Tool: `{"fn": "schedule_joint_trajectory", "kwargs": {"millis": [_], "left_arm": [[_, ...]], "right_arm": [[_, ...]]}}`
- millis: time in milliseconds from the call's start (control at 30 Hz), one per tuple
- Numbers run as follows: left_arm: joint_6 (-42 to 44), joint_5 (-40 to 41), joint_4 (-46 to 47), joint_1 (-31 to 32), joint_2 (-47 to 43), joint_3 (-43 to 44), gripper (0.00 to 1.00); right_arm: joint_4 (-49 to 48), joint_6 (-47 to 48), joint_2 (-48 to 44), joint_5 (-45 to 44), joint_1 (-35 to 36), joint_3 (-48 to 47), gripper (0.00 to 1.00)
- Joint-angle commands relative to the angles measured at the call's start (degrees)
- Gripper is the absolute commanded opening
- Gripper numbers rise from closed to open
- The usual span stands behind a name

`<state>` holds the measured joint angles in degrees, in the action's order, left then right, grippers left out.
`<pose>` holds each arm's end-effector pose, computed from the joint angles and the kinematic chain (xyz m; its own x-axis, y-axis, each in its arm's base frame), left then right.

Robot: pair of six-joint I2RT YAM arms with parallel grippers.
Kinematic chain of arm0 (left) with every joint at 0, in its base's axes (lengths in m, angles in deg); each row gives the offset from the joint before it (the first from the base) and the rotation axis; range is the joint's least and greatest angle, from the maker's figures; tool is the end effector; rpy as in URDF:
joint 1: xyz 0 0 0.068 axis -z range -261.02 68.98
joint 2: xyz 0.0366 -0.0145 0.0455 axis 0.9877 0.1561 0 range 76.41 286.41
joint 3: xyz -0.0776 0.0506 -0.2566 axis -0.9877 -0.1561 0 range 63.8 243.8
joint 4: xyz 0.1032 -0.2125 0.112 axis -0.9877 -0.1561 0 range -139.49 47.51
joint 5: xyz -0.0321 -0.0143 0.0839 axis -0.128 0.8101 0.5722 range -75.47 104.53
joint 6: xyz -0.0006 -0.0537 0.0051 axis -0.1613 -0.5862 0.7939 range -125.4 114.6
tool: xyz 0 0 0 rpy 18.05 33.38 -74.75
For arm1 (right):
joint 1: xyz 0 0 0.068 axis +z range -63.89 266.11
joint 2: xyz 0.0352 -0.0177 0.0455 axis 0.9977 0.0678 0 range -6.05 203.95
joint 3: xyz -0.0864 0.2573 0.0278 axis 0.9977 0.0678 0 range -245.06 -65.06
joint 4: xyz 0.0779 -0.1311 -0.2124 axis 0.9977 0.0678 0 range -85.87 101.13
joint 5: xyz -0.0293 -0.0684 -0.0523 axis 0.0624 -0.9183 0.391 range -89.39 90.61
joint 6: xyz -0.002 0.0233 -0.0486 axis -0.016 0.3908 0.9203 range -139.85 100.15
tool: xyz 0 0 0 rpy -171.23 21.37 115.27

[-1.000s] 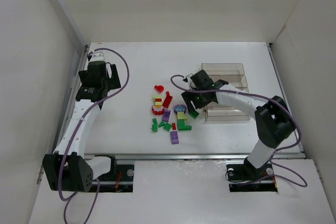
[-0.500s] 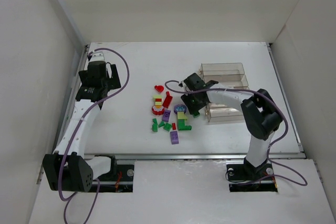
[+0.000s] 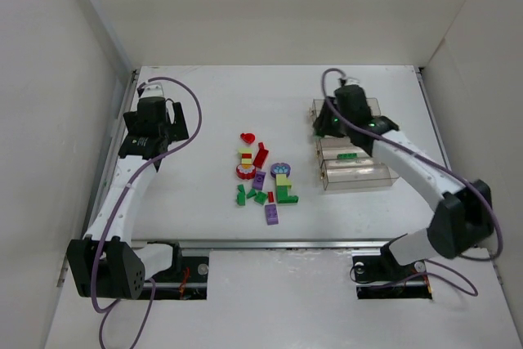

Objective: Sort the legos into containers by color

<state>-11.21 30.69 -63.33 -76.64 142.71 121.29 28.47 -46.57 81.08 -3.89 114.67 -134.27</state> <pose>0.2594 -0.0100 0.3235 -0.4737 -0.0611 -0.8785 -0.2169 0.9750 0.0491 0.2994 0.1599 0.2852 -0.7191 0.1190 -0.6847 -0.1145 0.9515 0.2856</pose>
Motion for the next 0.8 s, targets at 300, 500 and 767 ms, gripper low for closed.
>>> {"fn": "schedule_joint_trajectory", "kwargs": {"millis": [300,500,767], "left_arm": [[0.35,-0.08,1.68,-0.34,-1.44,-0.72,1.0],[0.88,-0.08,1.68,-0.34,-1.97,-0.72,1.0],[0.88,0.45,1.68,-0.34,-1.97,-1.24,1.0]], "right_arm": [[6.0,-20.04,0.4,-20.73,-9.22,5.04,0.0],[4.49,-22.23,1.02,-17.66,-10.54,7.5,0.0],[1.85,-28.9,4.44,-11.34,-10.54,10.59,0.0]]}}
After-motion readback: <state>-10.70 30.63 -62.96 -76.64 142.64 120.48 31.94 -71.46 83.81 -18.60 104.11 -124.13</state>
